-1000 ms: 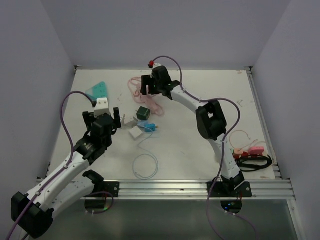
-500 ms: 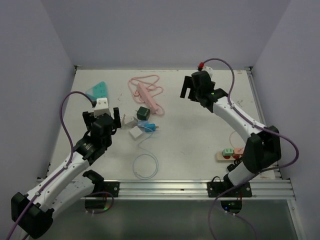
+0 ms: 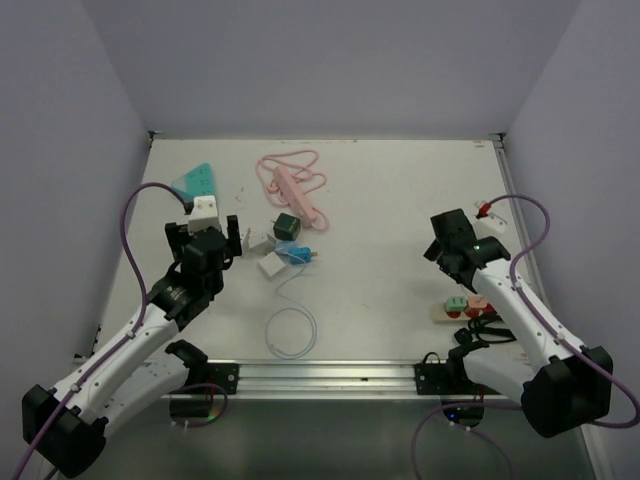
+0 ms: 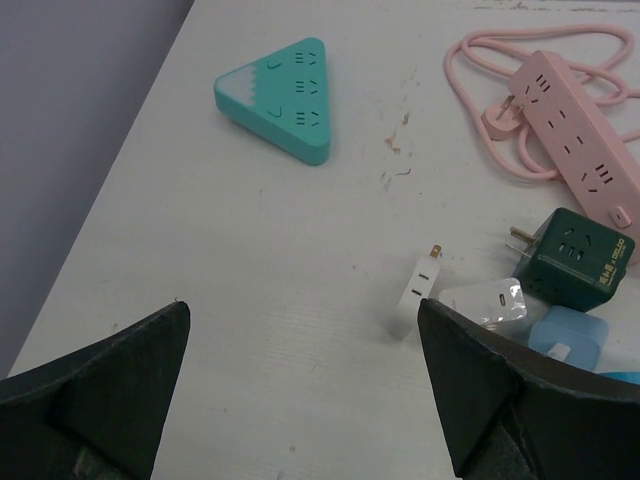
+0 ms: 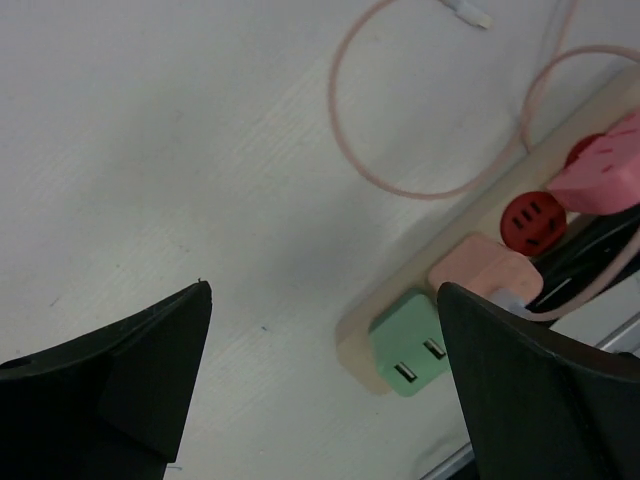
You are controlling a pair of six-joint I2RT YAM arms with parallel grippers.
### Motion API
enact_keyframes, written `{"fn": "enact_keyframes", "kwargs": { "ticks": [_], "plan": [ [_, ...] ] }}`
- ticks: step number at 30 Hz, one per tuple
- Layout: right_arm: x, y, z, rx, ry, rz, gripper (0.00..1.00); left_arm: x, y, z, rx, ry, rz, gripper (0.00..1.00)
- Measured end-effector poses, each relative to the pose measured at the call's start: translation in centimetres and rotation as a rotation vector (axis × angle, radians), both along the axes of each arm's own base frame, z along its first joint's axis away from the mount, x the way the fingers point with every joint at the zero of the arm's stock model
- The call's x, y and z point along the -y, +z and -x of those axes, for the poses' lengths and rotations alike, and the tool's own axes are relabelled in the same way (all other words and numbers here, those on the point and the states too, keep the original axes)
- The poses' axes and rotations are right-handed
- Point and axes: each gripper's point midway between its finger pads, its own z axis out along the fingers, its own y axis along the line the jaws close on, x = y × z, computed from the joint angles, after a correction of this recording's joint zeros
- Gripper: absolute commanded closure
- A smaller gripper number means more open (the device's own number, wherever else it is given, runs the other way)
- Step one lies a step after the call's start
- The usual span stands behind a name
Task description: Pull the plug off the socket
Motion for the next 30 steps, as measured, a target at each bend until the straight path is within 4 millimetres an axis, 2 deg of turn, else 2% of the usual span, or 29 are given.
{"fn": "enact_keyframes", "kwargs": {
  "ticks": [5, 8, 15, 22, 27, 30],
  "plan": [
    [3.3, -2.0, 3.7, -0.037, -0.177, -0.017, 0.01, 0.0, 0.0, 0.0, 0.0, -0.001, -0.001, 0.0],
    [4.2, -3.3, 4.7, -0.059, -0.243, -0.028, 0.01, 0.0, 0.0, 0.0, -0.001, -0.001, -0.001, 0.0],
    [4.4, -3.2, 3.5, 0.012, -0.29, -0.077, 0.02, 0.0, 0.0, 0.0, -0.001, -0.001, -0.001, 0.0],
    [4.3, -3.5, 3.0, 0.013, -0.256, -0.075, 0.05, 0.1, 0.0, 0.0, -0.001, -0.005, 0.0, 0.0],
    [2.4, -5.5, 2.8, -0.081, -0.143, -0.138, 0.07, 0.1, 0.0, 0.0, -0.002, -0.005, 0.0, 0.0],
    [1.1, -6.0, 2.5, -0.125, -0.058, -0.179, 0.08, 0.1, 0.0, 0.0, -0.002, -0.007, 0.001, 0.0]
  ]
}}
